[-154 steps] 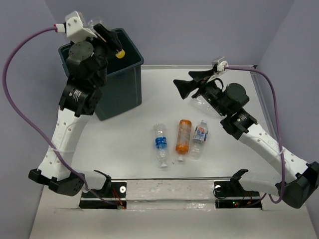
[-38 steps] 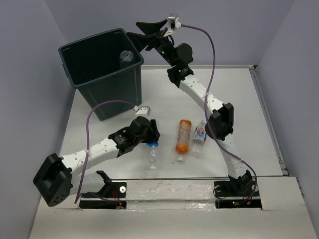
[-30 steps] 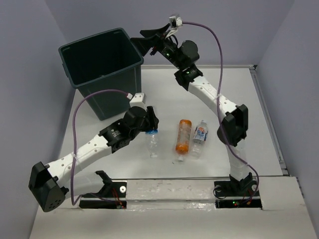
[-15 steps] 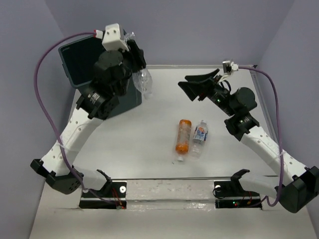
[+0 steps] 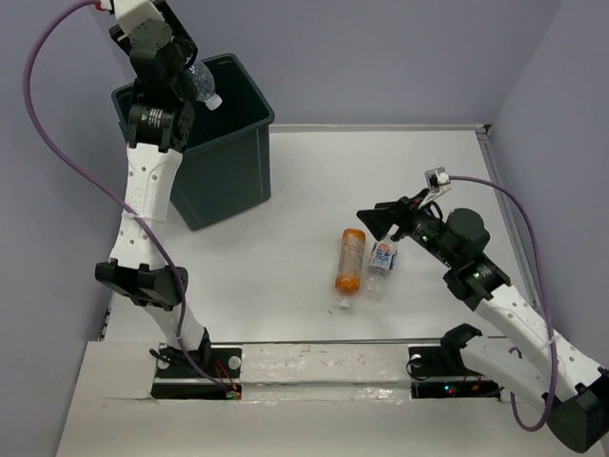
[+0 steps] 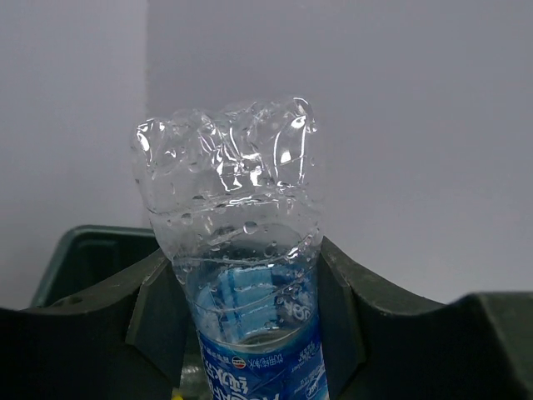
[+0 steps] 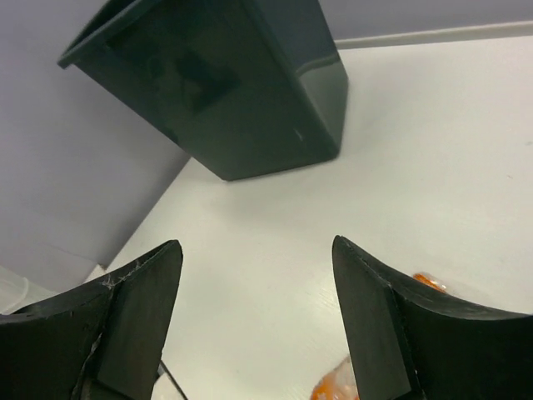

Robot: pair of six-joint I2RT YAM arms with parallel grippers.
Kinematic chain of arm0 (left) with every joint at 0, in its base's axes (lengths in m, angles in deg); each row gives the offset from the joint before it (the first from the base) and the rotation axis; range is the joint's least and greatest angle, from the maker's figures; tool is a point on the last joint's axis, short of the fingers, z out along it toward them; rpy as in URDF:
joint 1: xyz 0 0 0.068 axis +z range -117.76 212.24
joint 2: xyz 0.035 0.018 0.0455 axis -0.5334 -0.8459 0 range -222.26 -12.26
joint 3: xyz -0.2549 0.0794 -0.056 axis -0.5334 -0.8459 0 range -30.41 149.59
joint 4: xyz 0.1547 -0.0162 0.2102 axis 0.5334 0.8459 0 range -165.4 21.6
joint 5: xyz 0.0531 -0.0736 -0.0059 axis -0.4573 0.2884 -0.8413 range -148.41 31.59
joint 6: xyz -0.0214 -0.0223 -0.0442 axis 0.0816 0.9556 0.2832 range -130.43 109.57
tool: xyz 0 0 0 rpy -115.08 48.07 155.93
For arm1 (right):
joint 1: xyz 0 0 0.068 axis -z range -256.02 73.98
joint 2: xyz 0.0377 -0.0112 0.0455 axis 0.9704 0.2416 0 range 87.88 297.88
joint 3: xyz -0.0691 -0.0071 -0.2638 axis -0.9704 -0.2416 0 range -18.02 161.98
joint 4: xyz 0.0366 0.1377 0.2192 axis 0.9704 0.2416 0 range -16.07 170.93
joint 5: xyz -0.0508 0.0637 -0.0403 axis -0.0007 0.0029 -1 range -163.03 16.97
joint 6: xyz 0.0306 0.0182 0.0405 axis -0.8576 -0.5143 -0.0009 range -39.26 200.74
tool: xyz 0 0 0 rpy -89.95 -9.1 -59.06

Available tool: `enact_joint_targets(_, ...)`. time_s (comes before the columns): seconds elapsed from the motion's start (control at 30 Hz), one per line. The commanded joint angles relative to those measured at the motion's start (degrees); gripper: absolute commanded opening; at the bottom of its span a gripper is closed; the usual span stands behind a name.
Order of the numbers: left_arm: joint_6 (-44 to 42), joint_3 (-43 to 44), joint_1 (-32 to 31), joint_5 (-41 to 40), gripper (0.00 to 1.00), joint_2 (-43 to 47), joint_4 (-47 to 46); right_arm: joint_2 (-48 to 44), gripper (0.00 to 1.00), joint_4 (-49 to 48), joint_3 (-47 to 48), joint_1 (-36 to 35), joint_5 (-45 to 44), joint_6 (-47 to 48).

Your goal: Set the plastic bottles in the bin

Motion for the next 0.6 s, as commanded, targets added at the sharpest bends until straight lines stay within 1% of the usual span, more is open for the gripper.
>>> enact_joint_targets(0.0,-3.61,0.03,2.2,-5.69,0.46,-0.26,-11.55,-3.16,0.81,5.78,-3.13,-0.26,-7.39,2.97)
enact_joint_targets(0.03,-4.15,0.12,2.2,-7.0,0.62,-1.48,-12.95,-3.16,0.83,6.65,-3.84,-0.26,-8.72,2.62)
enact_joint_targets(0.07,-4.33,-0.05,2.37,-7.36,0.82,-1.93,-13.23,-3.16,0.85,7.36,-4.1,-0.26,-9.25,2.45)
enact_joint_targets(0.1,-4.25,-0.32,2.29,-7.45,0.96,-2.54,-13.49,-2.99,0.86,8.15,-4.28,-0.26,-9.95,2.36)
enact_joint_targets(0.13,-4.25,-0.84,2.29,-6.76,0.99,-2.81,-13.49,-2.99,0.88,9.29,-4.46,-0.26,-10.74,2.44)
enact_joint_targets(0.2,-3.98,-1.2,2.29,-5.35,0.99,-2.9,-13.23,-3.34,0.92,14.29,-4.46,-0.26,-12.85,3.06)
enact_joint_targets(0.23,-3.37,-1.11,2.2,-3.87,0.99,-2.64,-12.45,-3.77,0.93,17.79,-4.46,-0.26,-15.21,3.41)
enact_joint_targets(0.3,-2.49,-1.55,1.59,-1.75,0.99,-0.89,-10.87,-4.13,0.96,20.8,-4.28,-0.26,-19.79,3.5)
enact_joint_targets(0.33,-1.44,-2.07,1.06,0.61,0.99,-0.01,-10.51,-4.3,0.98,22.64,-4.54,-0.26,-21.2,2.98)
enact_joint_targets(0.37,-1.17,-2.69,0.36,1.15,0.99,1.05,-10.16,-4.31,1.0,22.92,-5.59,-0.26,-23.82,2.45)
enact_joint_targets(0.5,-2.57,-7.08,-6.92,1.07,0.99,5.97,-8.84,-1.94,1.0,22.83,-7.88,-0.26,-25.69,-0.62)
enact_joint_targets(0.53,-3.01,-9.7,-11.29,0.64,0.99,7.72,-7.62,-1.06,1.0,22.48,-8.15,-0.26,-25.69,-1.85)
enact_joint_targets(0.57,-3.36,-11.46,-13.68,0.28,0.99,8.69,-6.82,-0.01,1.0,22.22,-8.24,-0.26,-25.43,-2.12)
